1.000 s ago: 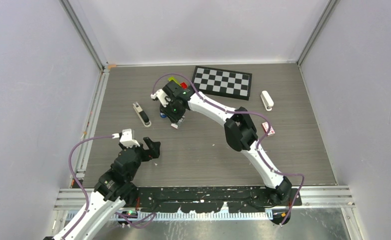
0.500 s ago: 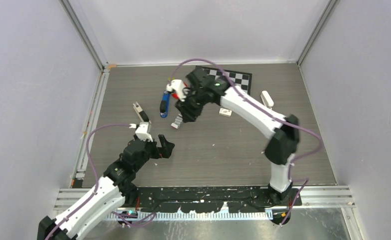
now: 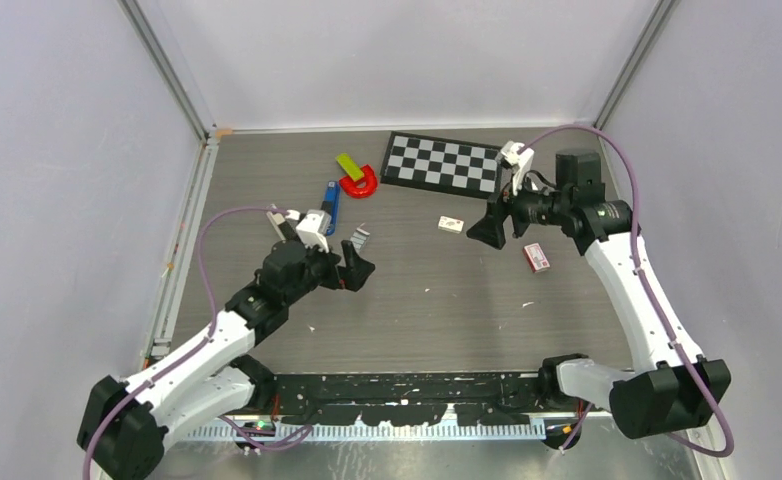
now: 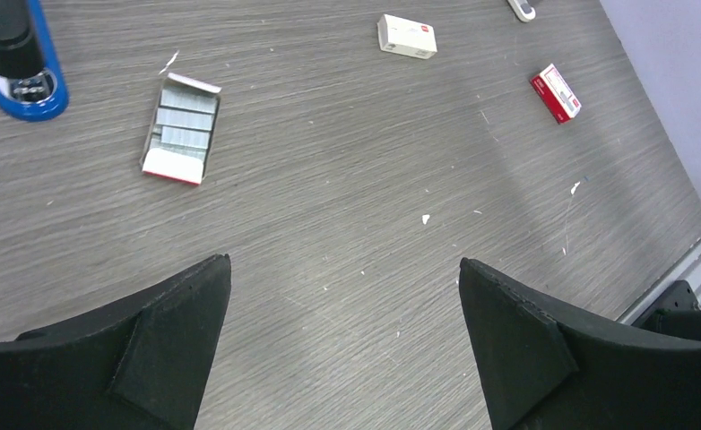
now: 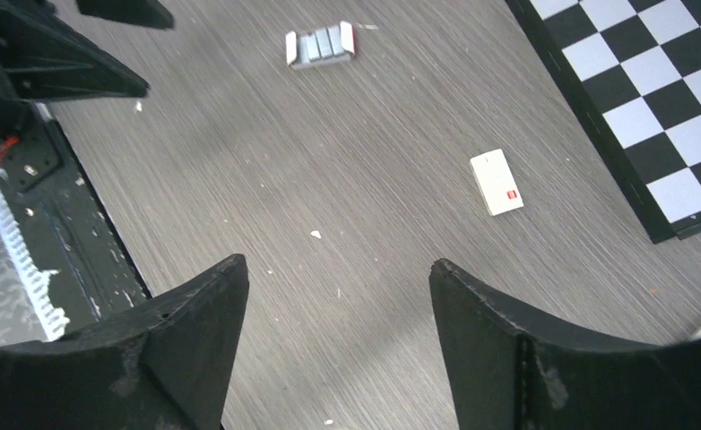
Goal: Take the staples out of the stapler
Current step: Place the staple in the staple box, then adjust the staple box at the center of the board.
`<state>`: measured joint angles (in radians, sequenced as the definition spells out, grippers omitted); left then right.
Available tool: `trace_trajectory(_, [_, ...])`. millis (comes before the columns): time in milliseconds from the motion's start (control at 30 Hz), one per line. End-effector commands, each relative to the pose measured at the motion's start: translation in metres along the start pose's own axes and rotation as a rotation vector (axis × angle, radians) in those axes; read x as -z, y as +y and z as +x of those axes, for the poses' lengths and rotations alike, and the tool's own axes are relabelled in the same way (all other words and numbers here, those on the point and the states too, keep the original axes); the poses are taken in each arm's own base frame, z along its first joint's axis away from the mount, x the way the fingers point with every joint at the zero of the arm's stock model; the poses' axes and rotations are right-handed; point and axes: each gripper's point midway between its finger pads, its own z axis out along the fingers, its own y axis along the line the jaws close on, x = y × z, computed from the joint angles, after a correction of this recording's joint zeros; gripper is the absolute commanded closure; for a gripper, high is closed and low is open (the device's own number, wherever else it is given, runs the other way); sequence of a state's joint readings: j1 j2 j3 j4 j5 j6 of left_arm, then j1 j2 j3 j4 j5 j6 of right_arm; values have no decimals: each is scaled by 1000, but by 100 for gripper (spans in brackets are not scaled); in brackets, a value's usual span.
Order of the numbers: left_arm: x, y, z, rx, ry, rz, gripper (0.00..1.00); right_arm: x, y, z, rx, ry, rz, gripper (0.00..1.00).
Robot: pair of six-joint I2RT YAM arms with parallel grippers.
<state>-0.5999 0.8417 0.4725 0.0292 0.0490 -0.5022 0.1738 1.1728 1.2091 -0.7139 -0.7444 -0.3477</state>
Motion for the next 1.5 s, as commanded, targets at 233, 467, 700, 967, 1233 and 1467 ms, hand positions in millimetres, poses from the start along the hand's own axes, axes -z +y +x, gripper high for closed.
trace_trajectory(233, [-34, -3, -7, -109, 106, 11, 0, -4, 8, 1, -81, -45, -158, 0])
trace_trajectory(467, [-41, 33, -7, -198, 149, -173, 0, -2, 9, 1, -71, -53, -158, 0])
trace_trajectory(700, [-55, 39, 0, -289, 243, -183, 1, -4, 6, 4, -83, -45, -158, 0])
trace_trajectory(967, [-72, 44, -1, -349, 259, -188, 0, -6, -1, 8, -102, -35, -150, 0])
trace_trajectory(1233, [-88, 49, -2, -438, 298, -178, 0, -10, -5, 14, -120, -18, -150, 1])
trace_trajectory(1467, [-93, 47, -7, -473, 329, -156, 0, -13, -7, 18, -127, -5, -154, 0])
